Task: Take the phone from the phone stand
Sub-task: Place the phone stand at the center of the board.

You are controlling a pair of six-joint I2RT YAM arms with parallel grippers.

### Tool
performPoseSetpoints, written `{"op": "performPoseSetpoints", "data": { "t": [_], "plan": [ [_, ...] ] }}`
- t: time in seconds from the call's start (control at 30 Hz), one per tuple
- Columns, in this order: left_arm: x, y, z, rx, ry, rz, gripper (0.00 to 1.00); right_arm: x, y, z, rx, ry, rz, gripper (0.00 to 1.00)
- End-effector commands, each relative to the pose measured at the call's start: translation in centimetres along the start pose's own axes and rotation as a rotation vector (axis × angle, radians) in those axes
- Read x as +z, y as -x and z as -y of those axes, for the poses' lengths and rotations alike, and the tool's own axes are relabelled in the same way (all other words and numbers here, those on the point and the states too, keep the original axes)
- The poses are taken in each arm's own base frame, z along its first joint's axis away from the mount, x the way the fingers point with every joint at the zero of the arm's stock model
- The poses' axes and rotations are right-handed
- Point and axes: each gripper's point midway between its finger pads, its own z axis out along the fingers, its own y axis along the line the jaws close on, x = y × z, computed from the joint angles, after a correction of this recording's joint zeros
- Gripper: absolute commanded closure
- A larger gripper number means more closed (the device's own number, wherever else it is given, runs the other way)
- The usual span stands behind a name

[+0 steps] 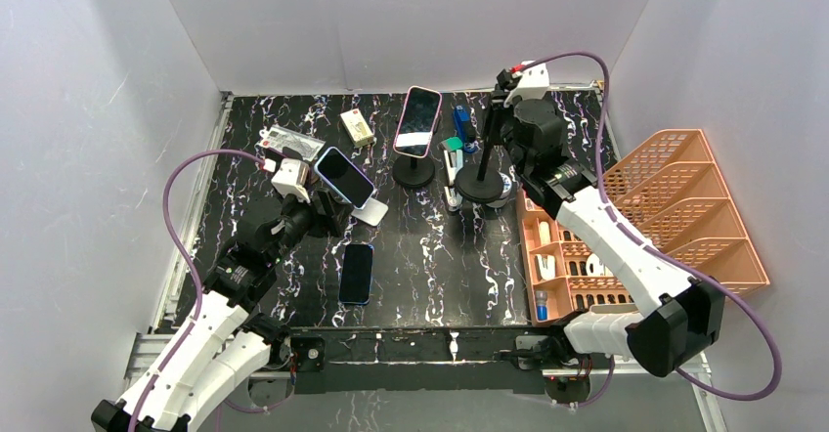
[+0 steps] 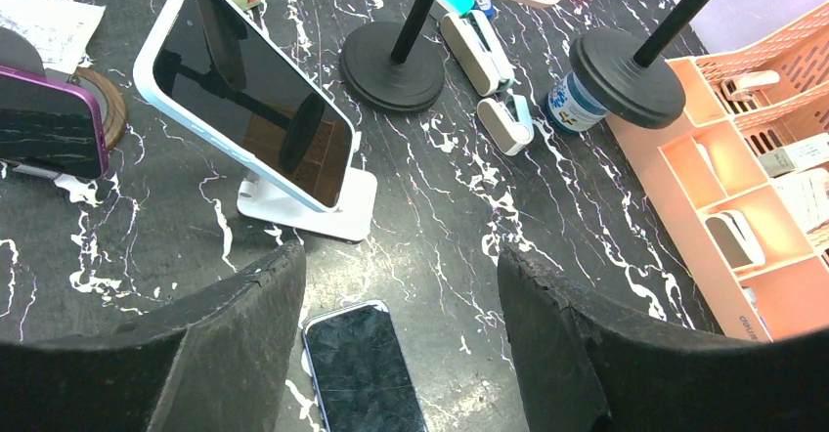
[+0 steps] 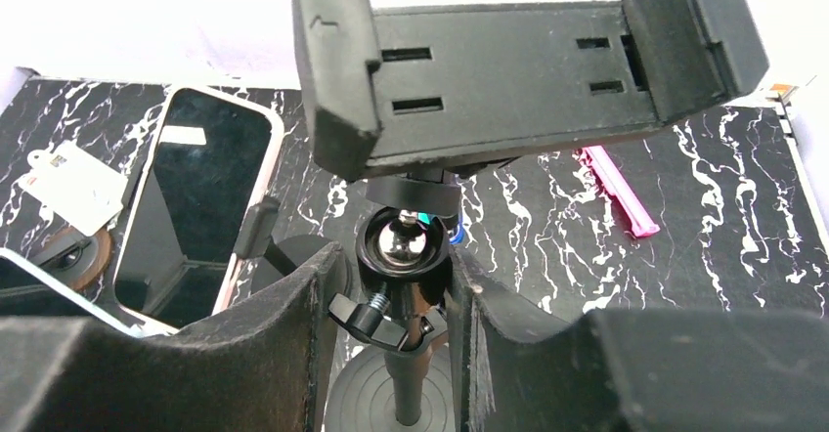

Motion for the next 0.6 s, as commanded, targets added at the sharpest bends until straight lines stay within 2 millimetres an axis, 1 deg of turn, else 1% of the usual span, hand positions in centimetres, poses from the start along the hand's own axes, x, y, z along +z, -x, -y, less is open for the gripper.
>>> {"op": "performPoseSetpoints", "data": {
  "t": [0.0,0.1,0.2,0.33,0.43,0.57],
  "plan": [
    [0.0,0.4,0.2,0.008,-0.003,0.019,0.32,0.0,8.5,1.0,0.11,-0.01,0.253,1.0],
    [0.1,0.4,0.2,0.007,-0.005,0.019,0.32,1.0,9.6,2.5,0.128,-0.041,0.268,1.0],
    [0.1,0.4,0.3,0.008,-0.007,0.02,0.32,2.5,10.2,4.2,0.13,-0.092,0.277,1.0],
    [-0.2,0.6,0.6,0.01,-0.017,0.031,0.32,4.8,9.8,6.8,0.116,-0.184,0.294,1.0],
    [-0.5,0.8,0.8,0.014,-0.028,0.037,0.32,6.0,9.8,8.1,0.102,-0.231,0.356,1.0],
    [-0.8,1.1,0.6,0.018,-0.009,0.054,0.31,8.6,8.7,10.4,0.093,-0.301,0.361,1.0]
  ]
}}
